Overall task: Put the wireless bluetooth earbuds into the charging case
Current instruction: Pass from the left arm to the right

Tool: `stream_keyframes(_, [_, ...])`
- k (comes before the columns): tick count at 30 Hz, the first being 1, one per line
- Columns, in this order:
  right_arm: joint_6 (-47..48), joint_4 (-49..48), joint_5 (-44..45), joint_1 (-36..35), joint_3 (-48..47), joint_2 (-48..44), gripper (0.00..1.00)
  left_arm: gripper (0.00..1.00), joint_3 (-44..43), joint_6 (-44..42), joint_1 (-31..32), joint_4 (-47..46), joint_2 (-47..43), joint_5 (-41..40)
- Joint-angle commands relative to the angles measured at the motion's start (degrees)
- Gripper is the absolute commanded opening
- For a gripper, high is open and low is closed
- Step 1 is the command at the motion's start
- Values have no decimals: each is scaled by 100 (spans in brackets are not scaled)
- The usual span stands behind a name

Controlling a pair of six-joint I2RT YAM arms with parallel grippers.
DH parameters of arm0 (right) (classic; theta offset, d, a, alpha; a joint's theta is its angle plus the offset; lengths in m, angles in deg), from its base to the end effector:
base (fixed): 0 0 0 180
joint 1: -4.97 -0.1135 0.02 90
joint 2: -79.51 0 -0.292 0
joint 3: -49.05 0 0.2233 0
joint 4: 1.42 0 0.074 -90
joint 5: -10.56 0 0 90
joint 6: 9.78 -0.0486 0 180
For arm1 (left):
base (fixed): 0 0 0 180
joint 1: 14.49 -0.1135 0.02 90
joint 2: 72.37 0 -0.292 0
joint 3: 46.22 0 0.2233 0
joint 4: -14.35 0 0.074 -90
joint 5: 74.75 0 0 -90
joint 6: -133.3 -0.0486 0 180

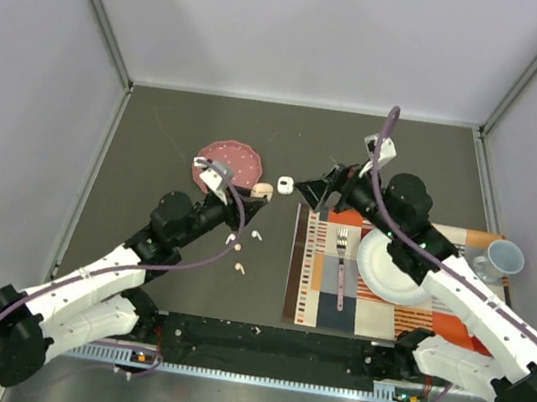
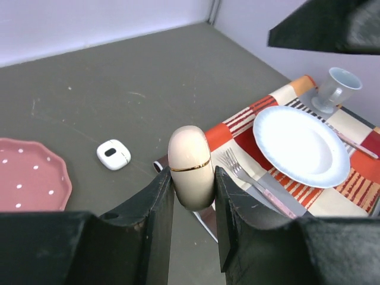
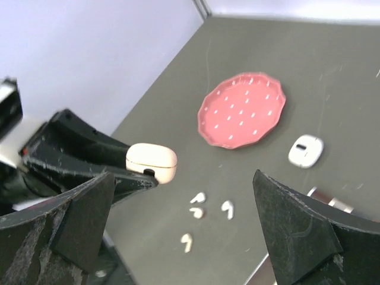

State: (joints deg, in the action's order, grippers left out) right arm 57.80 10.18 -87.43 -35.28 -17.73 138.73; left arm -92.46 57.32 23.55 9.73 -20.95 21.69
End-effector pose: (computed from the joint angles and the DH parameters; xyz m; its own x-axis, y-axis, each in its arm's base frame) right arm 0.1588 0.1433 0.3851 -0.3341 0.2120 -0.9184 -0.6688 0.6332 0.3895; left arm 0.1404 -0.1168 0.3204 -0.1772 -0.1670 -0.9699 0.6779 0.6937 -0.2433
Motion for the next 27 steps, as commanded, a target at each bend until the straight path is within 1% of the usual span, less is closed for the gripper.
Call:
stream_keyframes(1, [-2335,452,-783,263,-31,186,99,0,848,-163,1,-2117,-334,620])
stream_keyframes(2, [-2555,269,-870,272,30,212,99,0,972,-189,10,-2554,-369,770])
stream_keyframes(3, [-3045,84,-1141,272,231,239,99,0,1095,-207,10,-2741,-439,1024])
stream_keyframes(4, [-3345,-440,-1283,263,364,309,99,0,1366,-224,10,-2995,-457,1131])
stream_keyframes(5, [-3636,-706,-1406,263,496,362,99,0,1534,-233,10,-3546,-492,1193])
stream_keyframes(6, [-4187,-943,-1581,255,758,406,99,0,1701,-233,10,-3900,-527,1228])
stream_keyframes(7, [-4418,-1242,-1644,237,882,441,98,0,1999,-251,10,-4164,-554,1237])
stream_keyframes(8, [-4603,-1627,-1697,211,971,554,98,0,2098,-242,10,-4332,-571,1211])
stream_keyframes(9, [-4858,-1666,-1706,176,1067,590,98,0,2142,-277,10,-4351,-641,1185])
stream_keyframes(12, [-5070,-1833,-1434,-96,1199,643,99,0,2143,-435,10,-4123,-756,1272])
stream_keyframes(15, [-5368,-2281,-1135,-386,1366,678,99,0,2300,-470,10,-4324,-739,1281])
stream_keyframes(17, [-5571,-2544,-960,-466,1481,731,99,0,2336,-444,10,-4509,-712,1290])
stream_keyframes(18, [-5676,-2902,-924,-484,1586,766,99,0,2336,-444,10,-4527,-695,1316])
stream_keyframes(19, [-5738,-2958,-889,-501,1595,784,99,0,2336,-435,10,-4501,-695,1334])
stream_keyframes(23, [-6080,-3335,-889,-528,1595,977,99,0,2301,-435,10,-4492,-651,1334])
stream_keyframes(25, [-6257,-3834,-862,-572,1692,1143,99,0,2266,-435,10,-4483,-598,1351])
stream_keyframes(27, [-6486,-4091,-871,-598,1745,1293,98,0,2222,-427,10,-4492,-554,1404])
